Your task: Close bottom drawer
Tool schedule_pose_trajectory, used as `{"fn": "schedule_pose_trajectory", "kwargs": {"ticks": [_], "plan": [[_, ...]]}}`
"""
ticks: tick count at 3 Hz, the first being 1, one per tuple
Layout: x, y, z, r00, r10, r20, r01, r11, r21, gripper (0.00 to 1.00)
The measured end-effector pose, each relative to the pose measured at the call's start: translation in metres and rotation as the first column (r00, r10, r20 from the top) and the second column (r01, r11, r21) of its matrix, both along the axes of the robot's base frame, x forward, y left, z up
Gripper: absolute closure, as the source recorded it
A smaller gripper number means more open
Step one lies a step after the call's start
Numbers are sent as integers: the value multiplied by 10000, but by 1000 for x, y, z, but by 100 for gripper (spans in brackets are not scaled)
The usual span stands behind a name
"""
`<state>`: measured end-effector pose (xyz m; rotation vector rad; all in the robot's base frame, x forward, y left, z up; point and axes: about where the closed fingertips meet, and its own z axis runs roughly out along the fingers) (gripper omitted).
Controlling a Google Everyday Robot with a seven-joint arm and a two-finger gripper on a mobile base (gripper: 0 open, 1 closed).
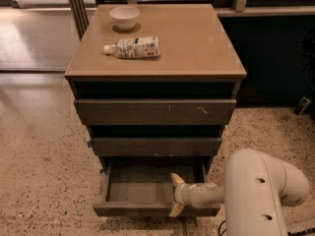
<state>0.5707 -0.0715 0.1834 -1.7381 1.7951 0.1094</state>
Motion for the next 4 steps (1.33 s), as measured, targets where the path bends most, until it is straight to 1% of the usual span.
{"fn": "schedule_pose_trajectory", "kwargs": {"ticks": [1,2,3,4], "plan": [[0,0,1,10000,0,0,0,10000,0,0],[14,5,2,9998,43,196,-44,10000,25,0],[14,2,7,9997,19,238,-20,10000,41,0],[12,-4,20,9994,-50,348,47,10000,87,0]]}}
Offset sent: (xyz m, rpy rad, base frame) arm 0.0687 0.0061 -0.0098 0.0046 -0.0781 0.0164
